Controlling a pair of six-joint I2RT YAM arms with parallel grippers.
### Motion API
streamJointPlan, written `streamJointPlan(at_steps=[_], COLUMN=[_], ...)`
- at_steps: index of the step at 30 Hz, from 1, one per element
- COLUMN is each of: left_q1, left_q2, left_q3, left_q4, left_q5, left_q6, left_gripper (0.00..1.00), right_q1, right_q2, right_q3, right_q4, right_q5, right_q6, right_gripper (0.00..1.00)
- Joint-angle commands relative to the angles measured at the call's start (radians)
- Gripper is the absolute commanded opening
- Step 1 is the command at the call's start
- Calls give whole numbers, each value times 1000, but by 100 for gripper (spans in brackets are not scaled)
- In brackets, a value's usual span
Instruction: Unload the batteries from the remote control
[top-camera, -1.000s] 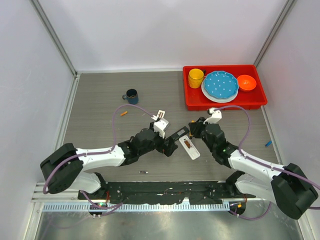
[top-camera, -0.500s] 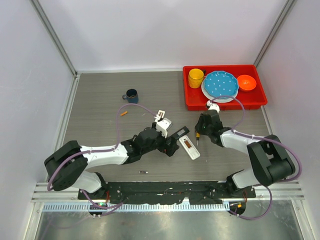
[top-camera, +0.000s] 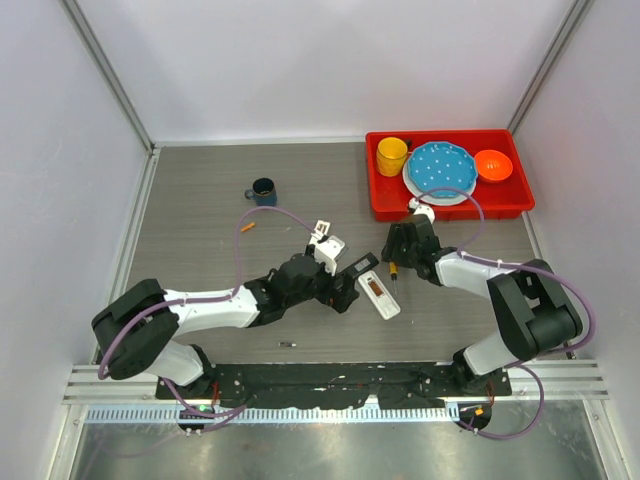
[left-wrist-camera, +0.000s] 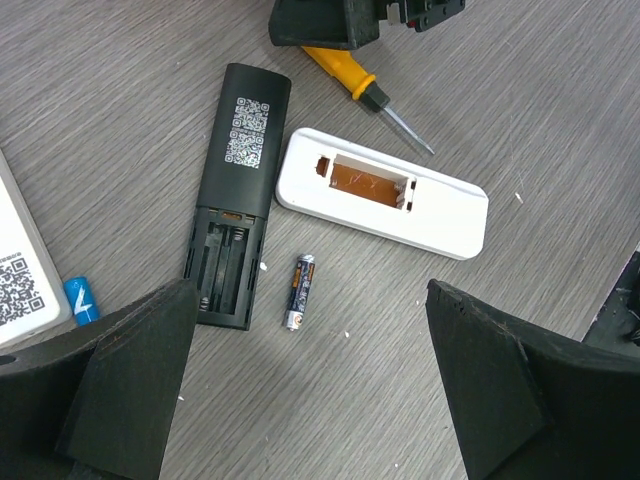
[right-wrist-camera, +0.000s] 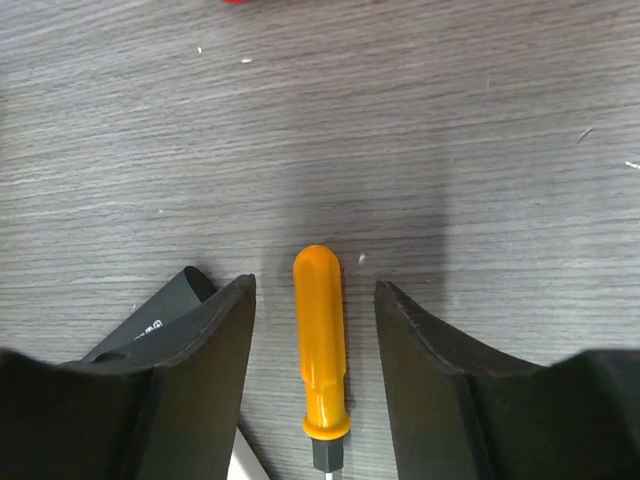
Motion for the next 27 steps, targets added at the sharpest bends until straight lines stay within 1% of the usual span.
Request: streamJointPlan(at_steps=[1, 2, 5, 7, 9, 16, 21, 22, 24, 25, 27], left_q1=[4, 4, 4, 4, 4, 2, 2, 4, 2, 2, 1], left_q2=[1, -1, -2, -4, -4, -10, -18, -21, -33, -40, -59], left_q3=[38, 38, 37, 35, 35, 34, 31, 32, 26, 15, -6], left_q4=[10, 10, 10, 11, 11, 11, 5, 2, -10, 1, 1], left_q5=[6, 5, 6, 8, 11, 12, -14, -29, -34, -52, -118], left_q6=[1, 3, 6, 6, 7, 24, 39, 42, 61, 84, 92], left_gripper=[100, 100, 100, 100, 100, 100, 100, 100, 100, 100, 100], right_q1=[-5, -5, -5, -5, -5, -5, -5, -5, -5, -5, -5], right_q2=[-31, -42, -98, -135, -155, -273, -408, -428, -495, -519, -580], right_q3=[-9, -15, -44, -67, -81, -99, -136, -144, -176, -185, -207], right_q4=[-8, -3, 23, 44, 51, 2, -45, -52, -52, -52, -61], right_q5=[8, 5, -19, -29, -29, 36, 45, 42, 10, 2, -16], right_q6=[10, 10, 4, 10, 12, 21, 29, 24, 14, 15, 15], right_gripper=[60, 66, 73, 76, 82, 85, 86, 92, 98, 100, 100])
